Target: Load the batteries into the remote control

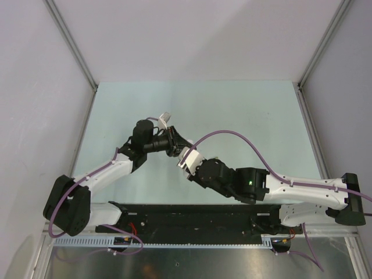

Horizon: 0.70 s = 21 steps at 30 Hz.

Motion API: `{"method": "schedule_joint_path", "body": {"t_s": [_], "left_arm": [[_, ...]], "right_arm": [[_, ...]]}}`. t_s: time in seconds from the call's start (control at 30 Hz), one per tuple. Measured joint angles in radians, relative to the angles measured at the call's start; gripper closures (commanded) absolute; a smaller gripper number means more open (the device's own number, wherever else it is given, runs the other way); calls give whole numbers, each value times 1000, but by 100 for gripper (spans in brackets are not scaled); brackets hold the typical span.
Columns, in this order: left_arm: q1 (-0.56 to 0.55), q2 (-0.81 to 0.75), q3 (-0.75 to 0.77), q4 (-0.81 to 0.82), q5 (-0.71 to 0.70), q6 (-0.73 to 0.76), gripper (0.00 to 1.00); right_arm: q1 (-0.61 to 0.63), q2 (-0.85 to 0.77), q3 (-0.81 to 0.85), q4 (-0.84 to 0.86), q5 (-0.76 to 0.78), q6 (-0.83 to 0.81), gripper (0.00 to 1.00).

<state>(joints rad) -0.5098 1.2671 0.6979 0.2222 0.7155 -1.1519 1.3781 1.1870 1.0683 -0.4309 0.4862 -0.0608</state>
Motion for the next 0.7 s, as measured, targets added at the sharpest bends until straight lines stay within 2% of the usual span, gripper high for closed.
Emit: {"method": "schedule_joint_path", "body": {"t_s": [0.2, 0.7], "left_arm": [[1, 0, 0, 0, 3, 0, 100], [2, 0, 6, 0, 14, 0, 100]], "right_arm": [[0, 0, 0, -6, 1, 1, 98], [0, 1, 0, -6, 7, 8, 82]]}}
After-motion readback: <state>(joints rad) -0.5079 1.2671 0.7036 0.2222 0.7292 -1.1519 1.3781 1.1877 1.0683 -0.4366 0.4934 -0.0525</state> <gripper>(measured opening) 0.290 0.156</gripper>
